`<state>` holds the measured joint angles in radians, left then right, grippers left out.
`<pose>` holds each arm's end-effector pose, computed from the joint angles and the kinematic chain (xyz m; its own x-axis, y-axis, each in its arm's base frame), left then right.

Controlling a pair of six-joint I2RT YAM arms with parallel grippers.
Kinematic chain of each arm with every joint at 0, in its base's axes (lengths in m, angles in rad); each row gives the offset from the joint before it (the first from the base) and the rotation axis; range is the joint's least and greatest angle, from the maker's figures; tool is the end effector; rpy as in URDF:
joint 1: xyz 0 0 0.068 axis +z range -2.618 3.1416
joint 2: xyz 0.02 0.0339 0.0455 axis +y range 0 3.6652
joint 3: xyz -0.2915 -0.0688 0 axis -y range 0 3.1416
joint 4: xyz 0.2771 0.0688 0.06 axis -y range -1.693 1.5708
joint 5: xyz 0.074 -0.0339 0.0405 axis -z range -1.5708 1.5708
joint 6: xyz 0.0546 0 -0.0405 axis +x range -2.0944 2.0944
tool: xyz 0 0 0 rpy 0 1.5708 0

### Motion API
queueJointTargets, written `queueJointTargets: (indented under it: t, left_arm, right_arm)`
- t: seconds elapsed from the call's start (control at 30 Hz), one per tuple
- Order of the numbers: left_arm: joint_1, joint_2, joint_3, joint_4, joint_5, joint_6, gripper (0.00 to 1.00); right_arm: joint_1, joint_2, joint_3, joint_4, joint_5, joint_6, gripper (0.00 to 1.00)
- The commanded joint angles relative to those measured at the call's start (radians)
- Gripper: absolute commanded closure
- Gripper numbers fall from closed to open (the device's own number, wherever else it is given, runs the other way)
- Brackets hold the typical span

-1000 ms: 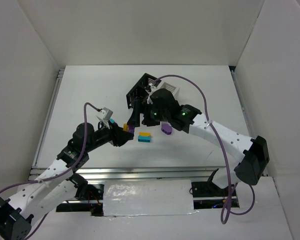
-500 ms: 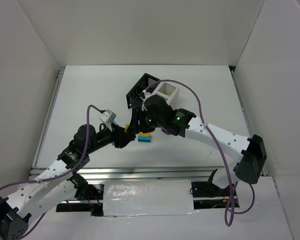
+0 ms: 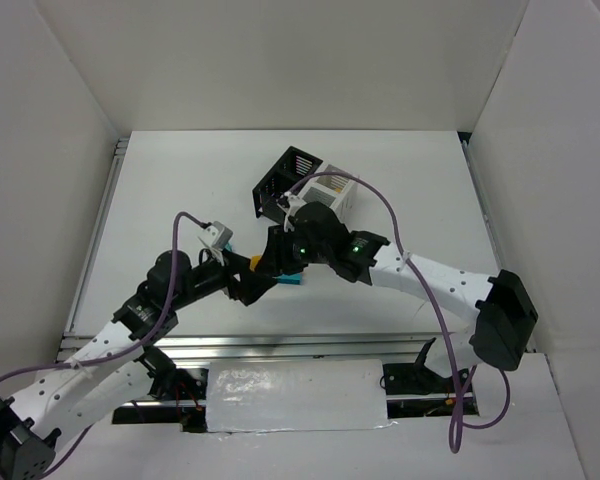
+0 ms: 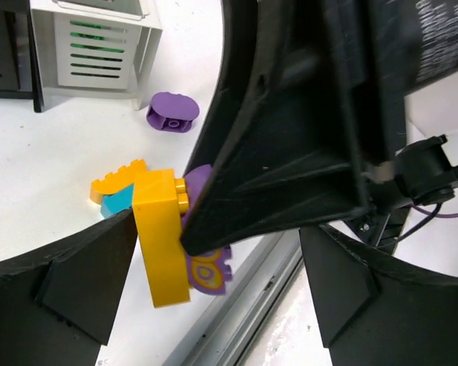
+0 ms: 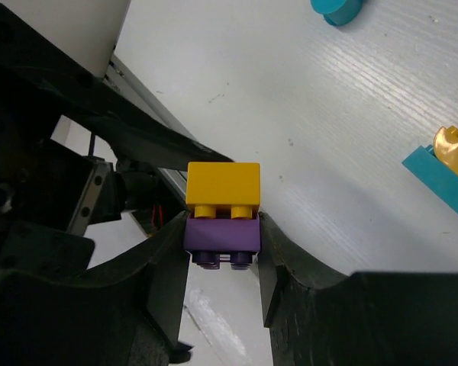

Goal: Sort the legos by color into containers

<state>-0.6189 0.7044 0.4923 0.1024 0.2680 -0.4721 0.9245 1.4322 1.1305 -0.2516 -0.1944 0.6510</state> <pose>0.1605 -0.1320 0.2887 -0.4313 -0.2312 -0.8721 0.6486 0.5924 -0.4778 0.2148 0.3023 0.3101 -0.7864 -0.0552 -0.6153 -0.5100 0.6199 0.5963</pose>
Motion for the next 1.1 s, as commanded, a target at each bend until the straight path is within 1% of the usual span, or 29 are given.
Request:
queueJointTargets:
  t: [0.0,0.03,0.1,0.13,0.17,0.23,0.27,0.3,0.37,0.4,0.43,0.47,0.6,0.67,0.83,0.93,1.07]
  left_arm:
    - [-0.005,-0.022,0.075,-0.005,-0.006,-0.071,0.0]
    - [-0.004,-0.019,0.116,-0.048,-0.022,-0.089,0.01]
    - [-0.005,-0.01,0.167,-0.145,-0.073,-0.109,0.0]
    - [-0.004,-0.01,0.207,-0.211,-0.079,-0.12,0.01]
    - [-0.004,-0.011,0.221,-0.228,-0.035,-0.111,0.01]
    - [-0.002,-0.017,0.239,-0.205,0.081,-0.079,0.01]
    - [-0.002,-0.019,0.239,-0.185,0.156,-0.066,0.01]
    - [-0.002,-0.019,0.238,-0.164,0.283,-0.063,0.01]
    - [-0.004,-0.01,0.235,-0.115,0.397,-0.074,0.02]
    - [-0.004,-0.005,0.238,-0.112,0.416,-0.074,0.03]
    - [-0.002,0.003,0.238,-0.11,0.44,-0.076,0.04]
    - [-0.004,0.006,0.235,-0.065,0.485,-0.077,0.04]
    - [-0.005,0.013,0.216,0.002,0.552,-0.108,0.07]
    - [-0.004,0.015,0.216,0.01,0.551,-0.112,0.08]
    - [-0.004,0.023,0.23,0.052,0.577,-0.148,0.1]
    - [-0.004,0.021,0.235,0.08,0.592,-0.163,0.09]
    - [-0.004,0.033,0.23,0.095,0.6,-0.174,0.12]
  right_arm:
    - [-0.054,-0.078,-0.052,0.143,-0.043,-0.083,1.0]
    - [-0.082,-0.091,-0.07,0.156,-0.062,-0.096,1.0]
    - [-0.14,-0.147,-0.135,0.221,-0.184,-0.142,1.0]
    - [-0.194,-0.168,-0.184,0.268,-0.235,-0.168,1.0]
    - [-0.216,-0.209,-0.204,0.303,-0.349,-0.183,1.0]
    - [-0.245,-0.245,-0.225,0.339,-0.472,-0.233,1.0]
    - [-0.245,-0.26,-0.227,0.338,-0.52,-0.25,1.0]
    - [-0.245,-0.286,-0.225,0.337,-0.625,-0.267,1.0]
    - [-0.246,-0.332,-0.245,0.396,-0.733,-0.274,1.0]
    - [-0.246,-0.349,-0.255,0.42,-0.814,-0.272,1.0]
    - [-0.246,-0.383,-0.268,0.454,-0.842,-0.266,1.0]
    - [-0.248,-0.395,-0.271,0.469,-0.865,-0.26,1.0]
    - [-0.245,-0.418,-0.261,0.494,-0.922,-0.215,1.0]
    - [-0.239,-0.411,-0.247,0.5,-0.927,-0.208,1.0]
    - [-0.207,-0.382,-0.203,0.402,-0.853,-0.274,1.0]
    - [-0.205,-0.363,-0.202,0.431,-0.861,-0.258,1.0]
    - [-0.187,-0.349,-0.192,0.448,-0.84,-0.249,1.0]
